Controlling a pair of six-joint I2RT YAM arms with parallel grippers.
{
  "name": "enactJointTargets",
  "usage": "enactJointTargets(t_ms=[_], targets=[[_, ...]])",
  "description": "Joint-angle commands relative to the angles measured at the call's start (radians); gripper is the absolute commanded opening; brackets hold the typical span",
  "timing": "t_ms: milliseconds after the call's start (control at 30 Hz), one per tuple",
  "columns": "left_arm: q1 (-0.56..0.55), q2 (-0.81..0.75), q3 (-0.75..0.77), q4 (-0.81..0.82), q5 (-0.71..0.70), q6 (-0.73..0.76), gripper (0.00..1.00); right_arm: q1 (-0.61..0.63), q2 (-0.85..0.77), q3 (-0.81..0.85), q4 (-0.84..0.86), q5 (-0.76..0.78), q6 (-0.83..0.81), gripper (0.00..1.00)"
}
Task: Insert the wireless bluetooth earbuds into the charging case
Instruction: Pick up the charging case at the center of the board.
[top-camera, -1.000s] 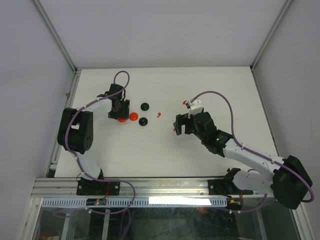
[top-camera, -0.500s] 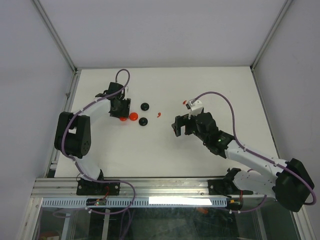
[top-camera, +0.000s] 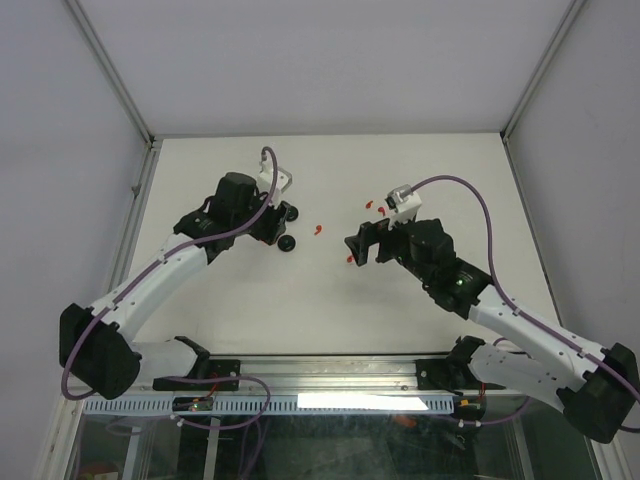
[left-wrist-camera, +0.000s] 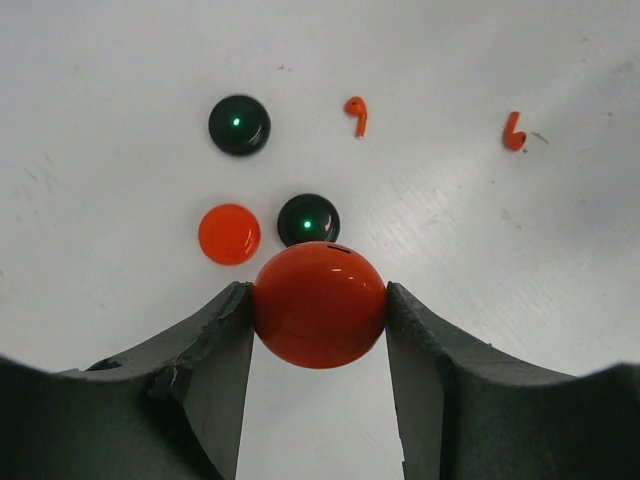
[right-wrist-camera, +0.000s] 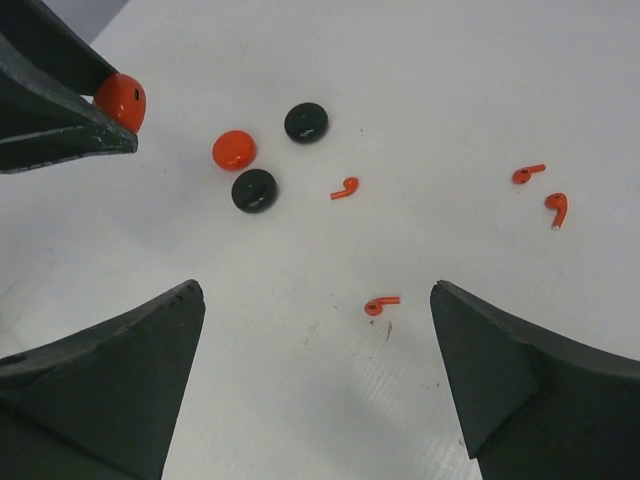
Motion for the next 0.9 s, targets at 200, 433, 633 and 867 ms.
enactJointTargets(t_ms=[200, 433, 633, 867], targets=[[-0.17, -0.237, -0.115, 0.114, 0.069, 0.31, 0.27, -0.004, 0.026, 0.219, -0.187, -0.076, -0.017, 0.99], [-0.273, -0.251, -0.119, 0.114, 0.021, 0.464, 0.27, -0.004, 0.095, 0.259, -0.171, -0.245, -0.017, 0.99], [-0.336, -0.257, -0.132, 0.114, 0.031, 0.606, 0.26, -0.005, 0.085, 0.252, -0.126, -0.374, 0.001, 0.99], [-0.368, -0.256, -0.139, 0.122, 0.078, 0.66, 0.25, -0.005, 0.169, 0.252, -0.025, -0.565, 0.097, 0.86]])
